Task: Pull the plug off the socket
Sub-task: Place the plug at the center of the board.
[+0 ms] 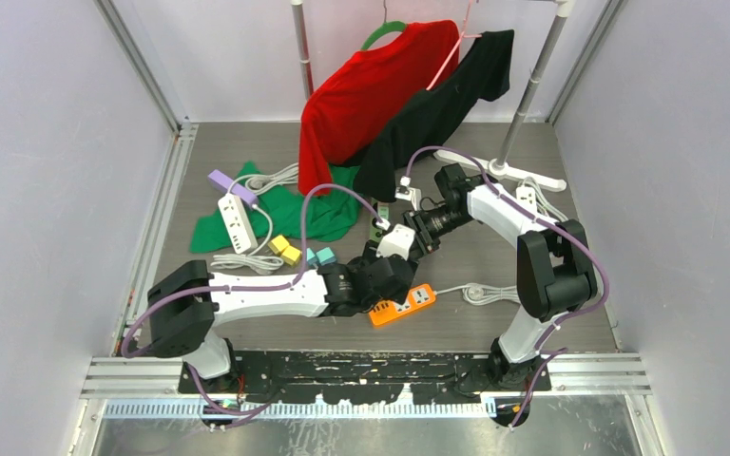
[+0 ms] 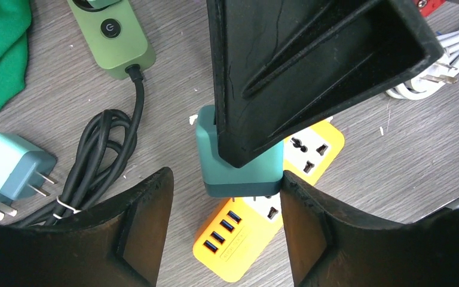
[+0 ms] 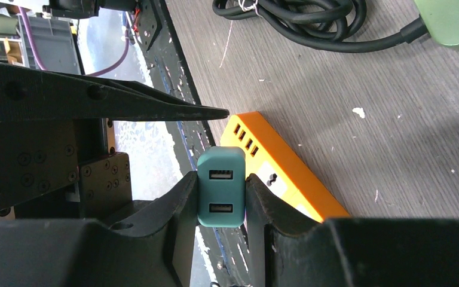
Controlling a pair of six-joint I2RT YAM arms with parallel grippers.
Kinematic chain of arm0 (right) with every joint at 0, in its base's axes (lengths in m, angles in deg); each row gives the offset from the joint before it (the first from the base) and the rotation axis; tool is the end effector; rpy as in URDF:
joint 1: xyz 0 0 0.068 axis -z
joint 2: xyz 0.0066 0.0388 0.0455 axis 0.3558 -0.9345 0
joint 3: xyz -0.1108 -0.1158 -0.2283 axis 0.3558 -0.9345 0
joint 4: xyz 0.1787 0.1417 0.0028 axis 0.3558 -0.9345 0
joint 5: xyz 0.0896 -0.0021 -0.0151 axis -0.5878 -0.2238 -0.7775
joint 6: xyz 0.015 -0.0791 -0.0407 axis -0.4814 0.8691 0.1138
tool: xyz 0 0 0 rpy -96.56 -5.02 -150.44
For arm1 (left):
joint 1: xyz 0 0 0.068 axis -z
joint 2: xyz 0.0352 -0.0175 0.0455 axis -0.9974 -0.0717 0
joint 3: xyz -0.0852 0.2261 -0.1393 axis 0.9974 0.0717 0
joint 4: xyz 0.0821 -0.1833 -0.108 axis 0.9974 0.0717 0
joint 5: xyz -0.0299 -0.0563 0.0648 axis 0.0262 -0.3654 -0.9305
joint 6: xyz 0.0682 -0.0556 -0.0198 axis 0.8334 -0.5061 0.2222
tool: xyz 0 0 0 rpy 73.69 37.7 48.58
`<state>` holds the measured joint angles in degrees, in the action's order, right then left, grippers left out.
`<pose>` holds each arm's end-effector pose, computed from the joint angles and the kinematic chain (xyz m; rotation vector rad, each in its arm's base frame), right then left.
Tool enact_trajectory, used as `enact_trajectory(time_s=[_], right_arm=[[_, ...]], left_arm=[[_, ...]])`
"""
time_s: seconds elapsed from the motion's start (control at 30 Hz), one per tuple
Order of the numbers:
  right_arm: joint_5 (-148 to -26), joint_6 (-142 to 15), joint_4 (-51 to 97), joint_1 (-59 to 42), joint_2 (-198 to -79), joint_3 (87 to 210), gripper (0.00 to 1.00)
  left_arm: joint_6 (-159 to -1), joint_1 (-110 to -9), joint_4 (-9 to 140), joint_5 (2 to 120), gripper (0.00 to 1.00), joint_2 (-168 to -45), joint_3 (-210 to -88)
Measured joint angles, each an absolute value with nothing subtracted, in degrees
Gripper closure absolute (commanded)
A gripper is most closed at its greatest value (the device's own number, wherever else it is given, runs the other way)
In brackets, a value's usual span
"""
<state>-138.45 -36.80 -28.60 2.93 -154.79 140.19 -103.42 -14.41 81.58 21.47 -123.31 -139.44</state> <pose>0.2456 0.1520 0.2150 -0.9409 2.4458 1.4746 0.1491 -0.3138 0.2330 0.4466 2.1886 -0.3837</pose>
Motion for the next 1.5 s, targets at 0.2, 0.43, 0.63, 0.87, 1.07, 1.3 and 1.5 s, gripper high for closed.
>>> enact_trajectory(time_s=[0.2, 0.43, 0.63, 0.87, 1.07, 1.3, 1.5], right_arm=[[-138.51, -36.77, -28.79, 2.93, -154.79, 140.19, 0.92], [-138.62, -36.75, -29.03, 2.93, -154.79, 140.21, 0.92], [-138.91, -36.53, -28.64, 2.95, -154.79, 140.26, 0.89], [-139.08, -35.24, -29.01, 3.00, -154.79, 140.32, 0.68], [-139.89, -29.23, -31.81, 2.98, -154.73, 140.54, 0.45], [-140.53, -21.95, -34.22, 2.95, -152.83, 140.43, 0.39], [-140.57, -18.94, -35.24, 2.95, -152.48, 140.41, 0.38]], left_arm=[[-102.99, -14.43, 80.71, 20.86, 0.35, -123.82, -139.55], [-102.62, -14.43, 79.70, 20.75, 0.41, -124.36, -139.66], [-102.57, -14.32, 78.94, 21.25, 0.74, -124.54, -139.66], [-102.46, -14.34, 78.89, 21.30, 0.97, -124.54, -139.66], [-102.29, -14.56, 77.60, 20.97, 1.00, -123.40, -137.25], [-102.07, -15.04, 77.12, 20.16, 1.00, -117.94, -129.34], [-101.72, -15.22, 77.38, 17.87, 1.00, -113.17, -126.35]])
